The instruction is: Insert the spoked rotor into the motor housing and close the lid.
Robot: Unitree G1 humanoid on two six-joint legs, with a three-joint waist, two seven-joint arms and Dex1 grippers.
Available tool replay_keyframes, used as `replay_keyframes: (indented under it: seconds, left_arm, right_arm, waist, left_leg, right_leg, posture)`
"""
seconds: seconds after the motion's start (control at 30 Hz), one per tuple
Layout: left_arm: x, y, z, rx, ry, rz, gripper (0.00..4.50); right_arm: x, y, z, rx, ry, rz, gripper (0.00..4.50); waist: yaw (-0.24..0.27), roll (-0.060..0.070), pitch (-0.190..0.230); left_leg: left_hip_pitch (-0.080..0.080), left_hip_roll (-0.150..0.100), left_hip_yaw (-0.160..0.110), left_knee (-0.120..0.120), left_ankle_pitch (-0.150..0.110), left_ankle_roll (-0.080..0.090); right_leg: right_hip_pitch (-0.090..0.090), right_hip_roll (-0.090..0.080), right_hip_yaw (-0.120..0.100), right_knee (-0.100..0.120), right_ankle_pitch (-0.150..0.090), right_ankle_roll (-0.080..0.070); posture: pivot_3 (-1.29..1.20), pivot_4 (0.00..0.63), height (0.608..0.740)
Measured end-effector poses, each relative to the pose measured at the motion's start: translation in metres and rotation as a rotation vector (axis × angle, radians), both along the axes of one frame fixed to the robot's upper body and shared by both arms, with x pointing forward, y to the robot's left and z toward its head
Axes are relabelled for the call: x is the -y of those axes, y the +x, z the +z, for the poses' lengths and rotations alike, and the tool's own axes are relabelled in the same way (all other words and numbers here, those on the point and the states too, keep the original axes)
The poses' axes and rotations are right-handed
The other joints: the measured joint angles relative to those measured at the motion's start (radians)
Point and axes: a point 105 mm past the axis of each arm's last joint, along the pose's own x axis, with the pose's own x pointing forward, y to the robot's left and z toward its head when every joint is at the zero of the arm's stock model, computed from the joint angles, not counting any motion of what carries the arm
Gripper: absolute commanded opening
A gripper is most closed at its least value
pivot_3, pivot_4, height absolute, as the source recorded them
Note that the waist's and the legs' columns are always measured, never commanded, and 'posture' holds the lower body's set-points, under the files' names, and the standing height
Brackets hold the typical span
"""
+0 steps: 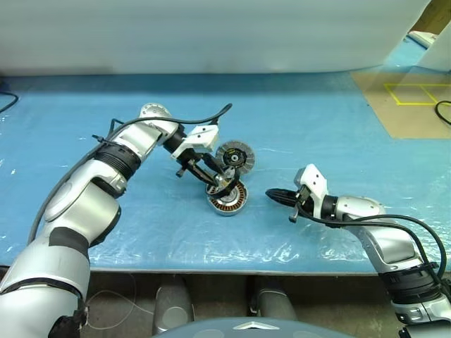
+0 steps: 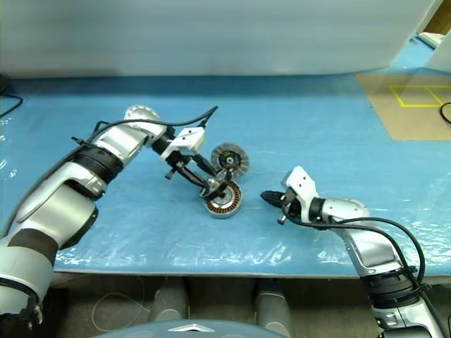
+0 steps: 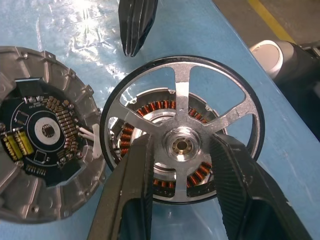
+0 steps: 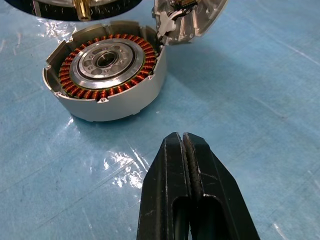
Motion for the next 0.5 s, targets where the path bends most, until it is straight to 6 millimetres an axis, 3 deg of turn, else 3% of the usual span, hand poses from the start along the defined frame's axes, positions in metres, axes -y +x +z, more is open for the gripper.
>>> replay_keyframes:
  seconds: [0.5]
  left_arm:
    - [0.003, 0.006, -0.011, 0.059, 0.055, 0.002, 1.31]
  right_arm:
    - [0.012, 0.008, 0.007, 0.039, 0.032, -0.066, 0.0]
  waist:
    - [0.001, 0.0, 0.0]
  left_leg:
    - [0.0, 0.0, 0.0, 0.001, 0.0, 0.0]
  right_leg:
    - [0.001, 0.0, 0.0, 0.0, 0.0, 0.0]
  posture:
    - [0.0, 0.15, 0.74]
